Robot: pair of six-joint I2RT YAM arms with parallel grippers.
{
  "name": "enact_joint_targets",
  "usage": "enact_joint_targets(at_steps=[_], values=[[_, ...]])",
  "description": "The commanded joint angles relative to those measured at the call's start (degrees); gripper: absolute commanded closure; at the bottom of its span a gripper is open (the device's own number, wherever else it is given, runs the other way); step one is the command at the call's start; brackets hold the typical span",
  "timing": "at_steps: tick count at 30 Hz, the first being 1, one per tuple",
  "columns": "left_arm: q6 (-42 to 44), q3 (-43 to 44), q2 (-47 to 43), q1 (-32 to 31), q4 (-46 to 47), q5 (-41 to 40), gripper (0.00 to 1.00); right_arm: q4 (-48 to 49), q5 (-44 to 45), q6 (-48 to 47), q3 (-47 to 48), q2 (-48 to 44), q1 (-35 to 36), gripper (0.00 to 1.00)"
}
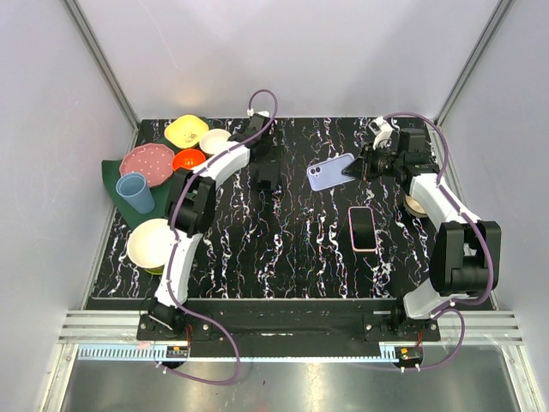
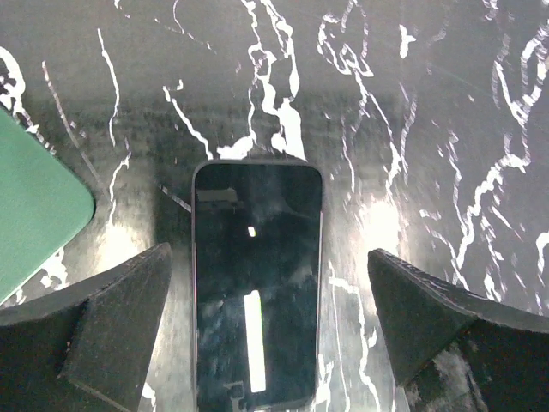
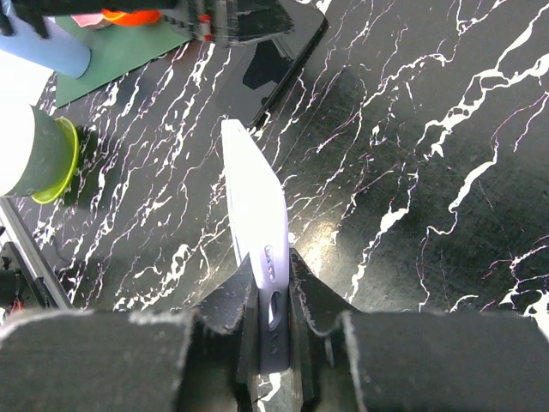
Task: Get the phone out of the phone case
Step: Place the phone at the center of the board, then place the phone case at the center of the board.
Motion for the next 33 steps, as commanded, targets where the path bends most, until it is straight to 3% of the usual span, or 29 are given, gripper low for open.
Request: enact_joint_targets(at_steps=[1,5,10,14,18,29,33], values=[[6.5,-8.0,-15.0,0.5,6.3,9.0,0.01,-2.8,-3.3,-5.2,2.2,-1.1,-0.1,1.0],[16.4,-20.5,-28.8,0.8,15.3,22.6,0.01,-7.4,-6.4,-8.3,4.6,0.7,0.1,1.0],[31.2,-31.3,-38.6,1.5,16.9,42.2,0.01,-18.7,-8.8,-19.8,7.3,1.6,4.2,1.0],[34.9,-35.6,-43.6,1.3,14.5,53.9,0.01,-24.7,-10.7,-25.2,8.8,1.5,9.5,1.0],[36.2,-39.9,-46.0,-0.6,13.8,55.3,0.01,-30.0,-13.9,-28.6,10.4,1.8,13.0,1.0],[39.9,-45.3,-48.9,-5.1,9.3,60.8,0.09,-31.0,-16.9,-30.8,9.7,0.3,15.7,1.0],[39.7,-45.2,-48.2,-6.8,8.4,60.6,0.17,-31.4,-16.9,-31.4,9.6,0.1,16.1,1.0]])
